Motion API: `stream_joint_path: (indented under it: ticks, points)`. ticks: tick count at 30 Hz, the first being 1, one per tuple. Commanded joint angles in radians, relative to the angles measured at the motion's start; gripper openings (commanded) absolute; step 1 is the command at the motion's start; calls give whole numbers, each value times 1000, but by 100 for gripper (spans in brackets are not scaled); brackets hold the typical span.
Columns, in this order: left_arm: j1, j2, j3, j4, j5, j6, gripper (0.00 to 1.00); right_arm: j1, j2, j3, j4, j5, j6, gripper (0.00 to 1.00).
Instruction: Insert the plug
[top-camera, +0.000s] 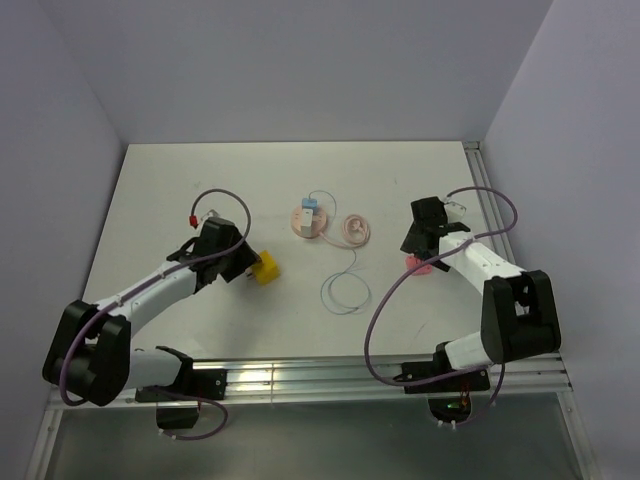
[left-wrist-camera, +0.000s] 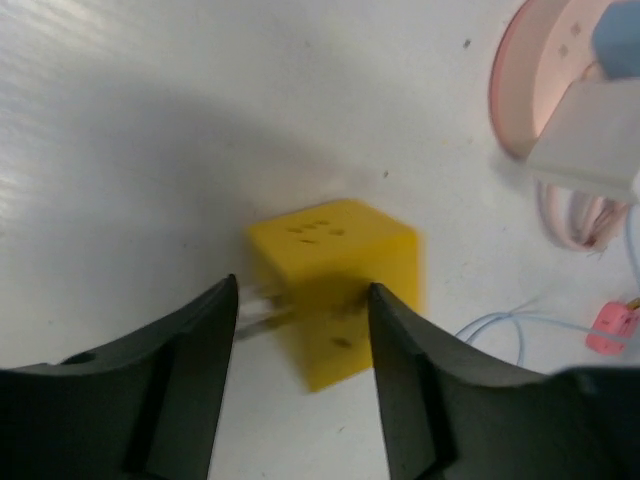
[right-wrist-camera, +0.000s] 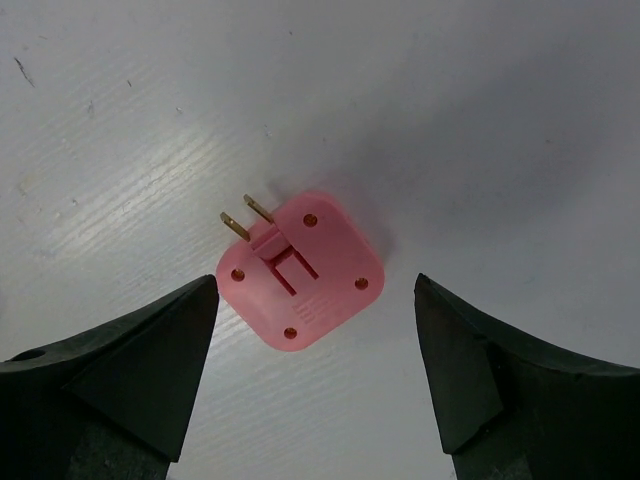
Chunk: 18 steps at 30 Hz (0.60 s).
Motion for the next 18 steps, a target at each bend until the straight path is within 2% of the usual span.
stream_joint_path:
  ticks: [1,9,18]
  points:
    - [-42,46,-16,-31,35,-13,60,-12,35,21,50,-30,-3,86]
    - [-90,26,1,-49,18,-12,68,-32,96,33,69,-67,-3,90]
    - [-107,-126,21,-140,-26,-21,72,-35,164,42,70,-82,12,87]
